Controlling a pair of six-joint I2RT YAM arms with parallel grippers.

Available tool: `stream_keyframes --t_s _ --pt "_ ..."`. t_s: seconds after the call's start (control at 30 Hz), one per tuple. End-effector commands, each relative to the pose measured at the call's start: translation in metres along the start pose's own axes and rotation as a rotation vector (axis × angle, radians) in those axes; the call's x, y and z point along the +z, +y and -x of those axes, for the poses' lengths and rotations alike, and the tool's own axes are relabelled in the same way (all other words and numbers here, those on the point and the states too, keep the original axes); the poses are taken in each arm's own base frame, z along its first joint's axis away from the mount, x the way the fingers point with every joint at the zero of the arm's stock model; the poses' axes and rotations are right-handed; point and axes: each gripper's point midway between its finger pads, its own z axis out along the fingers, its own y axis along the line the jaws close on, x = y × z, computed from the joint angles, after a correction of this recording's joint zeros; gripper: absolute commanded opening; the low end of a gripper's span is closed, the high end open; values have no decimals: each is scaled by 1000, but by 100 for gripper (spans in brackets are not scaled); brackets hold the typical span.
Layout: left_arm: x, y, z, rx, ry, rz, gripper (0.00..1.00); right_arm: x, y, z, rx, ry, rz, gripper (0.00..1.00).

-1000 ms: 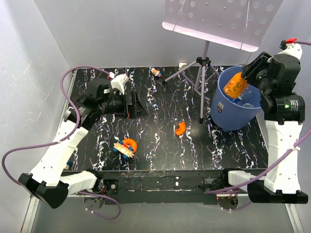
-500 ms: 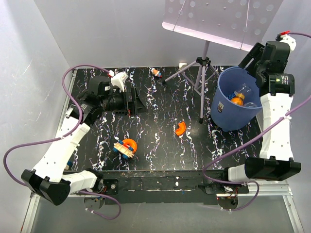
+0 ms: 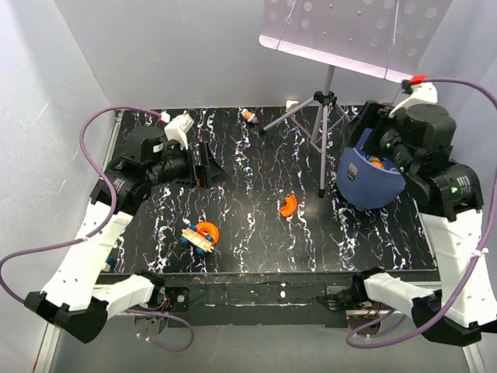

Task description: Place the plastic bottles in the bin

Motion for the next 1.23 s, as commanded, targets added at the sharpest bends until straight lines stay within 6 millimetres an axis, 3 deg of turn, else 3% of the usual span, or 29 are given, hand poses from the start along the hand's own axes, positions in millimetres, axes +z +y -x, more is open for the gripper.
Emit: stream_keyframes --t_s 0.0,0.23,0.37,0.53,0.77,1.2 --pt "-14 -4 11 47 -47 11 98 12 20 -48 -28 155 53 88" --pt "-8 -9 -6 34 9 -53 98 5 52 -92 -46 261 142 89" --pt "-3 -4 -12 16 19 -48 98 4 51 -128 -62 334 114 89" --pt "4 -1 -16 7 27 -57 98 -5 50 -155 -44 383 135 89" --pt "10 3 -15 -5 29 -48 98 -13 35 -160 -32 371 102 90" --pt "8 7 -14 -6 -2 -22 98 -13 31 -160 -39 363 87 90"
